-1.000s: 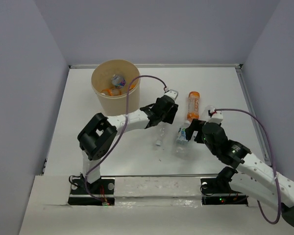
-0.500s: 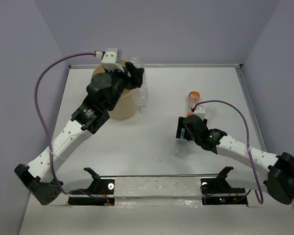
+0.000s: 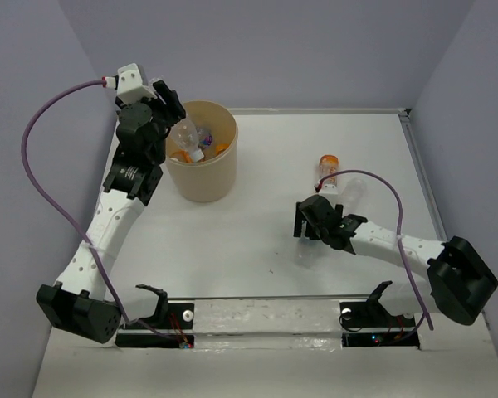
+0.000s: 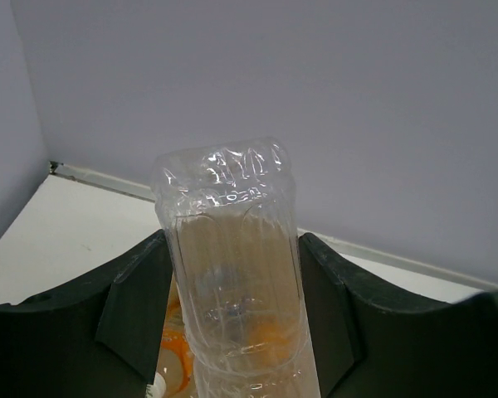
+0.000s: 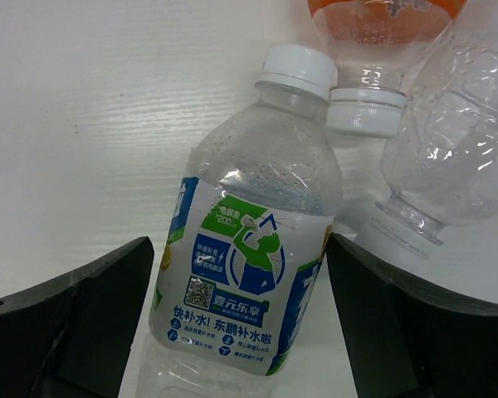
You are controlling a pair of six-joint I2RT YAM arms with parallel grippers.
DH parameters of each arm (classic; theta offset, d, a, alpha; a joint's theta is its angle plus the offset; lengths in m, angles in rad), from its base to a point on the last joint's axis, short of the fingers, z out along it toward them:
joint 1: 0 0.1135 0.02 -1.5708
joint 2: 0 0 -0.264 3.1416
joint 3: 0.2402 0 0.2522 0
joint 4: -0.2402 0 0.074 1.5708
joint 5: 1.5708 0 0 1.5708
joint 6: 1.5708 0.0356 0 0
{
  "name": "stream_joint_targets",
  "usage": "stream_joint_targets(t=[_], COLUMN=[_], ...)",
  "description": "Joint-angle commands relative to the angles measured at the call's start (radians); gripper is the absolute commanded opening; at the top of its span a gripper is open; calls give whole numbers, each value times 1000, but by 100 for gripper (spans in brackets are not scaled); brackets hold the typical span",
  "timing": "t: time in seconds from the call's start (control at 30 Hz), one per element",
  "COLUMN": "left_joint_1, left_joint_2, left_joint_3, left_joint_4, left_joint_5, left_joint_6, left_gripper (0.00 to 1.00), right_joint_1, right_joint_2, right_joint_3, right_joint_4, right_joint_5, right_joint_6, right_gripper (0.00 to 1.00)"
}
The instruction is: Put the plastic bottles in the bin
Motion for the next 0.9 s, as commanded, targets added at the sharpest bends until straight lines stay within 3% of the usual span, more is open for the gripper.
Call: stream_joint_targets(t=[0.0,0.33,0.53,0.67,0.73,0.77,0.87], left_joint_1=[32,34,33,31,33,31,31], left_joint_2=[38,184,188,176,165,159,115], left_joint_3=[-7,-64,-211,-282,-293,-297,-302], left_joint_4=[207,378,536,577,582,583,570], left_joint_5=[-95,-121,-155,-139,-139,-139,-121], left_joint_6=[34,135,166,174,174,171,142], left_gripper=[40,41,47,66,77,90,99], right_joint_1=[-1,-1,-1,-1,-1,-1,-1], right_joint_2=[20,49,75,93,101,99,77], right_joint_3=[35,16,33,59,68,73,70], right_joint_4=[55,93,102,104,110,115,142], right_joint_5=[-8,-60,-65,-54,-52,-52,-49], right_joint_6=[-4,-10,-33,-54,-63,-71,-93], right_gripper=[88,82,93,91,84,78,62])
